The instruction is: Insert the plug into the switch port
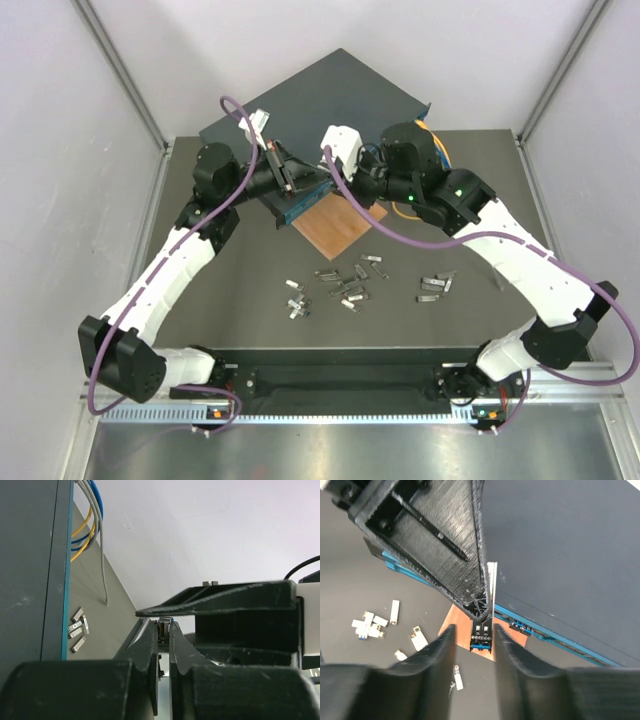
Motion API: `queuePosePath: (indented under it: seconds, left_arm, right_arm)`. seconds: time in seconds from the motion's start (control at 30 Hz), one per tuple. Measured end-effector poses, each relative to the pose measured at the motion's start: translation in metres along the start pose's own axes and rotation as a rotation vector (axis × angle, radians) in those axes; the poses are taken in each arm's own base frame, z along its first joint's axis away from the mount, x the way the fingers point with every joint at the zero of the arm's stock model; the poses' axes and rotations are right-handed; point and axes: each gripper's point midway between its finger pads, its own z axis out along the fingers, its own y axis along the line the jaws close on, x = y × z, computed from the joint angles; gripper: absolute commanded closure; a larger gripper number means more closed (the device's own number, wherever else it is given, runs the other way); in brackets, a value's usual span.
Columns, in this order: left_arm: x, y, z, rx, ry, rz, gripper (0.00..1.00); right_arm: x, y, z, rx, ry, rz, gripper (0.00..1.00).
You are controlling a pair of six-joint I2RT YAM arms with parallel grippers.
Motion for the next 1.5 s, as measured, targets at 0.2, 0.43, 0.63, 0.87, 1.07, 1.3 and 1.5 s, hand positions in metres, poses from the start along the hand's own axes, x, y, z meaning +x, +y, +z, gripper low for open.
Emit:
queuePosePath:
  seconds: [0.2, 0.43, 0.63, 0.87, 1.07, 1.3, 1.5]
  left_arm:
    - [0.004, 0.003, 0.000, -0.001, 0.012, -0.019, 0.96]
    - [-0.003, 0.005, -0.001, -0.010, -0.015, -0.019, 0.08]
    - [-0.062, 0.017, -0.038, -0.066, -0.190, -0.003, 0.05]
    - [-0.143, -0.008, -0.155, -0.168, -0.610, 0.077, 0.05]
    - [-0.118, 0.003, -0.192, -0.243, -0.722, 0.067, 0.04]
    - [-0.097, 0.113, -0.186, -0.377, -0.646, -0.186, 0.03]
    - [-0.085, 0.132, -0.163, -0.350, -0.567, -0.239, 0.03]
  right_arm:
    - [0.000, -0.004, 0.000, 0.015, 0.000, -0.010, 1.00]
    - [-0.001, -0.006, -0.001, 0.021, -0.004, -0.008, 1.00]
    - [0.009, -0.016, -0.015, 0.058, 0.004, 0.068, 1.00]
    - [0.043, -0.034, -0.059, 0.145, 0.027, 0.218, 1.00]
    - [0.074, -0.044, -0.074, 0.199, 0.080, 0.310, 1.00]
    - [0.108, -0.039, -0.053, 0.171, 0.199, 0.360, 1.00]
    - [0.123, -0.038, -0.042, 0.164, 0.252, 0.378, 1.00]
